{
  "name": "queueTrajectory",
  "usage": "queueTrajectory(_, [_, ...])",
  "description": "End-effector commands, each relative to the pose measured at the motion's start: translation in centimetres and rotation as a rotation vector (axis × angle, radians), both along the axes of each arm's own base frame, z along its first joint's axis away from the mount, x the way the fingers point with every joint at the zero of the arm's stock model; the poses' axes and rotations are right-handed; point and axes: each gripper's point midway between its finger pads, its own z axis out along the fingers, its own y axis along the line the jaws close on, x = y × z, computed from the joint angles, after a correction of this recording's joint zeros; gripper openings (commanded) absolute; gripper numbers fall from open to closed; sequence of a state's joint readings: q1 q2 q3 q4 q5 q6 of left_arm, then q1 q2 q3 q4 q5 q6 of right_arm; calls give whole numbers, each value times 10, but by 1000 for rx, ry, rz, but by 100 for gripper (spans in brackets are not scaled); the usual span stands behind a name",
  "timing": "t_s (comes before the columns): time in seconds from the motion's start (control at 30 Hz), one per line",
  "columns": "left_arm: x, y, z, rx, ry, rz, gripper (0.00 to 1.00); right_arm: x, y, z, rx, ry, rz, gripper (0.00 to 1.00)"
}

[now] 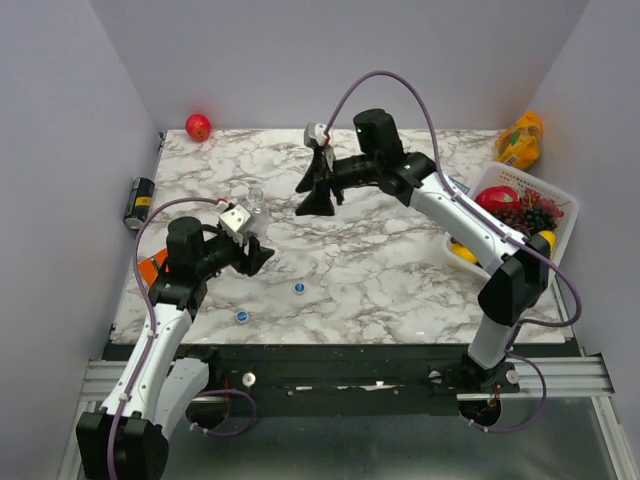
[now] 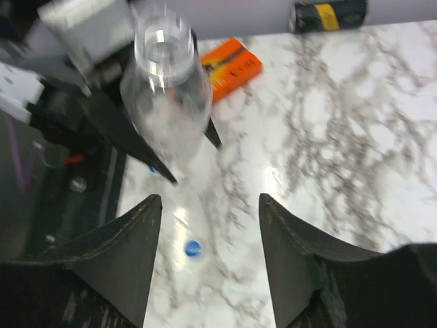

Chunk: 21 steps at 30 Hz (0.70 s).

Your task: Screw on the bottle caps

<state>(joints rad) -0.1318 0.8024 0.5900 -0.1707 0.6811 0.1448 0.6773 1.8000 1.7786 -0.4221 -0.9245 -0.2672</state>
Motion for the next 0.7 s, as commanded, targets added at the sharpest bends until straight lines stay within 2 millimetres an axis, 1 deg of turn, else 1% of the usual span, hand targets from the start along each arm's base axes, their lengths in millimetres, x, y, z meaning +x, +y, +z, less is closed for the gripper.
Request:
queueTrajectory(0.0, [13, 28, -4, -30, 40, 214, 9, -2, -31, -64, -186, -241, 46, 69])
queueTrajectory(0.03, [16, 34, -3, -37, 38, 244, 8, -5, -33, -80, -230, -257, 73, 69])
queueTrajectory(0.07, [18, 36, 0, -47, 34, 261, 5, -9, -32, -98, -271, -317, 134, 71])
queueTrajectory(0.1, [21, 38, 3, -68, 37, 283, 0, -19, -37, -118, -321, -298, 176, 72])
queueTrajectory(0.13, [24, 44, 6, -78, 34, 306, 0, -23, -38, -132, -349, -300, 199, 73])
queueTrajectory(0.17, [26, 44, 9, -86, 31, 310, 0, -28, -36, -143, -376, -334, 230, 76])
queueTrajectory(0.23, [28, 46, 16, -105, 27, 317, 0, -36, -35, -173, -424, -343, 269, 76])
queueTrajectory(0.27, [28, 48, 17, -108, 27, 324, 0, -41, -31, -183, -448, -368, 287, 76])
queueTrajectory(0.3, [28, 48, 17, -110, 32, 325, 0, -41, -27, -195, -459, -379, 296, 76])
queueTrajectory(0.33, [27, 47, 20, -116, 30, 321, 0, -44, -26, -207, -477, -377, 305, 76])
queueTrajectory(0.4, [24, 47, 17, -111, 44, 317, 0, -46, -17, -218, -500, -392, 307, 76])
queueTrajectory(0.43, [22, 46, 18, -110, 41, 311, 0, -47, -15, -233, -524, -367, 315, 76])
queueTrajectory(0.47, [21, 46, 18, -110, 41, 310, 0, -45, -10, -232, -529, -366, 307, 76])
queueTrajectory(0.53, [18, 45, 16, -110, 51, 308, 0, -42, -5, -248, -559, -344, 302, 76])
queueTrajectory(0.57, [17, 45, 15, -109, 53, 304, 0, -40, -1, -249, -565, -343, 293, 76])
queueTrajectory(0.6, [18, 52, 14, -109, 58, 329, 0, -38, 1, -251, -568, -341, 291, 75])
queueTrajectory(0.63, [17, 51, 14, -110, 59, 327, 0, -39, 3, -253, -569, -343, 295, 75])
queueTrajectory(0.67, [16, 51, 13, -109, 59, 326, 0, -40, 5, -259, -578, -336, 298, 75])
